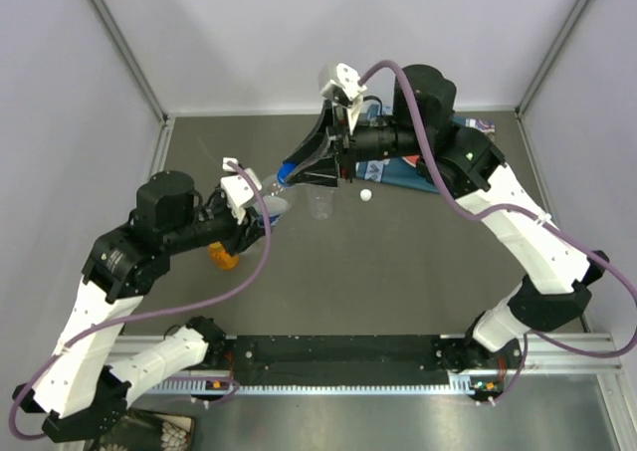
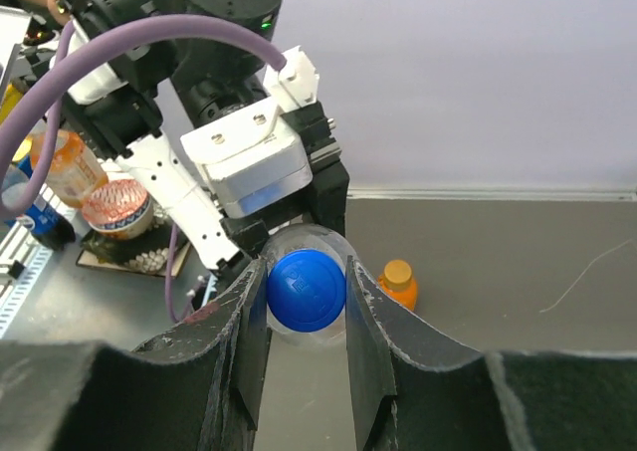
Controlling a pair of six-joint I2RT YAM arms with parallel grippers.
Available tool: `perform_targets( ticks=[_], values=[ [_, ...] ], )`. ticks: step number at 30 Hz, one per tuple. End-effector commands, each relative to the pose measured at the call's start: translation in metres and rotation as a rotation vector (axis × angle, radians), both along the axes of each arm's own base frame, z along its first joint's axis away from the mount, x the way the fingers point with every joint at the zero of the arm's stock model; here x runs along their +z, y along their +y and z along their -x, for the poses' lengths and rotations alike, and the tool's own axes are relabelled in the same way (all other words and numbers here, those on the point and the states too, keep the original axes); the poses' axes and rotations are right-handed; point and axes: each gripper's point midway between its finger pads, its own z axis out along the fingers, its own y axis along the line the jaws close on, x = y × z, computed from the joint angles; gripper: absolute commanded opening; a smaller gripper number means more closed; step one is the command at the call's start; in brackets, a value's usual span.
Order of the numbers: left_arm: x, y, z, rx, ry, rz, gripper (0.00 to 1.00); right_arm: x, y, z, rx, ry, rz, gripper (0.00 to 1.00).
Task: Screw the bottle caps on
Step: Screw the bottle cap onto the plastic bottle.
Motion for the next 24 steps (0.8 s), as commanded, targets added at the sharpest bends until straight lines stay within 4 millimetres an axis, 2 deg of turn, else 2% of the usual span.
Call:
perform_targets(
  ticks=[1,8,12,16,19,24],
  values=[
    [0.058,-0.01,-0.034,0.095,-0.18,0.172,0.0,-0.04,0.012,0.016,0.06,0.25,0.152,0.0],
    [0.055,0.002,-0.048,0.201,-0.193,0.159,0.0,-0.039,0.013,-0.007,-0.106,0.284,0.15,0.0],
    [0.053,0.01,-0.058,0.284,-0.187,0.165,0.0,-0.041,0.018,-0.014,-0.184,0.312,0.152,0.0],
    [0.053,0.008,-0.065,0.307,-0.198,0.206,0.0,-0.045,0.033,-0.023,-0.315,0.359,0.156,0.0],
    [0.052,0.007,-0.069,0.323,-0.19,0.214,0.0,-0.049,0.037,-0.033,-0.386,0.394,0.155,0.02],
    [0.045,0.005,-0.07,0.328,-0.179,0.223,0.0,-0.045,0.04,-0.037,-0.433,0.402,0.14,0.07]
  ],
)
